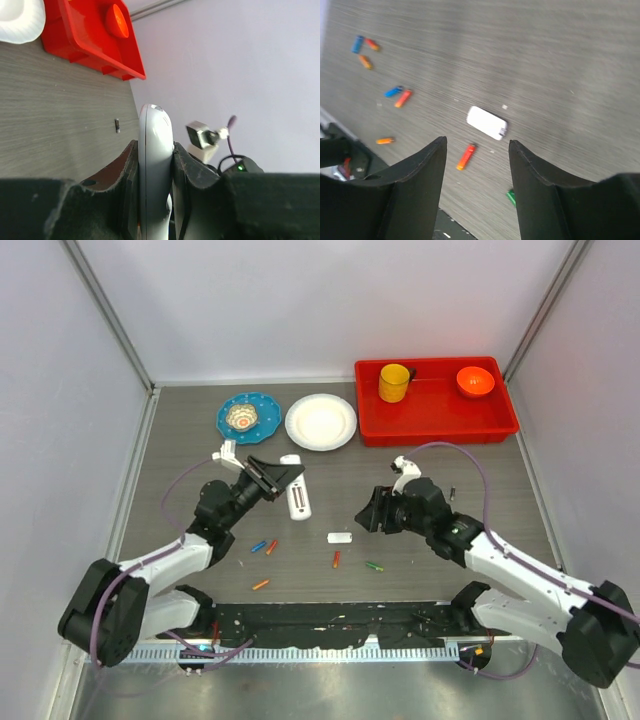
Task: Load the batteries into the remote control
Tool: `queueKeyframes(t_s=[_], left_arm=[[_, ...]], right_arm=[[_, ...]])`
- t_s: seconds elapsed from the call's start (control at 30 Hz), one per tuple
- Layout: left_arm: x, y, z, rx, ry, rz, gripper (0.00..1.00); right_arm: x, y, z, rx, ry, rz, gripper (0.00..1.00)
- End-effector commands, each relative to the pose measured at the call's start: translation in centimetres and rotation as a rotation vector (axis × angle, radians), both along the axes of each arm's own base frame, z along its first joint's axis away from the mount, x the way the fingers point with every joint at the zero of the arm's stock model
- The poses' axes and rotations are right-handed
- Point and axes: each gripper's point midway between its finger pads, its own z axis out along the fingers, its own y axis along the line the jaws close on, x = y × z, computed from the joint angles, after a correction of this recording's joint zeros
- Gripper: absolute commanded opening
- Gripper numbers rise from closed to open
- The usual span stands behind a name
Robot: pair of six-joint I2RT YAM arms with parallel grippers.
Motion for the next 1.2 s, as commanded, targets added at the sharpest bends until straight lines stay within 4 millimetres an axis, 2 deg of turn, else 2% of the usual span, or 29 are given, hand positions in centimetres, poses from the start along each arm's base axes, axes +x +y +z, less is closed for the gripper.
queueKeyframes(t_s=[0.0, 0.07, 0.13, 0.17, 0.2, 0.23, 0.27, 0.3, 0.37, 0.43, 0.47, 0.53, 0.57, 0.7, 0.8, 0.9, 1.0, 1.17], left_arm=[[-1.8, 0.4, -1.0, 0.051, 0.02, -0.032, 0.0], [-2.5, 0.6, -1.6, 0.054, 0.041, -0.039, 0.0], [-3.1, 0.8, -1.9, 0.05, 0.046, -0.045, 0.0], [-3.2, 0.9, -1.8, 0.046, 0.041, -0.045, 0.0], [-3.5, 0.8, -1.8, 0.044, 0.036, -0.054, 0.0], [-3.6, 0.9, -2.2, 0.043, 0.043, -0.055, 0.0], [-3.8, 0.9, -1.9, 0.029, 0.031, -0.059, 0.0], [-3.9, 0.9, -2.0, 0.027, 0.032, -0.066, 0.0], [-4.2, 0.7, -1.9, 0.012, 0.021, -0.082, 0.0], [-4.7, 0.6, -2.3, 0.002, 0.023, -0.104, 0.0], [-4.8, 0.6, -1.5, -0.025, -0.009, -0.107, 0.0], [-5.2, 0.7, -1.8, -0.041, -0.012, -0.112, 0.0], [-5.3, 0.8, -1.2, -0.055, -0.038, -0.111, 0.0], [-5.7, 1.0, -1.3, -0.063, -0.045, -0.113, 0.0], [-6.1, 1.3, -1.6, -0.059, -0.039, -0.11, 0.0], [-6.4, 1.3, -2.1, -0.037, -0.031, -0.114, 0.0], [-6.6, 1.4, -2.4, -0.031, -0.027, -0.115, 0.0], [-6.8, 1.4, -2.9, -0.037, -0.019, -0.119, 0.0]], right_arm=[[1.5, -2.2, -2.3, -0.156, 0.025, -0.104, 0.56], [1.4, -3.0, -3.0, -0.222, 0.041, -0.12, 0.56], [1.3, -3.1, -2.9, -0.279, 0.04, -0.108, 0.55], [0.9, -3.9, -3.5, -0.344, 0.054, -0.117, 0.55], [0.9, -3.7, -3.1, -0.384, 0.051, -0.104, 0.55], [0.1, -3.1, -3.2, -0.426, 0.045, -0.067, 0.55], [-0.6, -3.8, -3.8, -0.507, 0.059, -0.064, 0.55], [-0.5, -3.4, -3.4, -0.55, 0.051, -0.055, 0.55], [-2.0, -3.1, -3.8, -0.638, 0.059, 0.008, 0.55], [-2.4, -2.7, -3.8, -0.671, 0.066, 0.033, 0.55], [-2.8, -2.4, -3.7, -0.677, 0.057, 0.058, 0.55], [-3.3, -1.3, -3.3, -0.629, 0.042, 0.095, 0.55], [-3.2, -0.4, -3.0, -0.584, 0.029, 0.096, 0.54], [-3.3, 1.2, -3.2, -0.527, 0.053, 0.108, 0.52], [-3.6, 0.4, -4.2, -0.617, 0.062, 0.14, 0.5], [-4.8, -0.8, -5.3, -0.691, 0.114, 0.193, 0.5], [-6.3, -1.3, -6.4, -0.71, 0.173, 0.23, 0.5], [-7.1, -1.6, -7.7, -0.713, 0.204, 0.231, 0.5]])
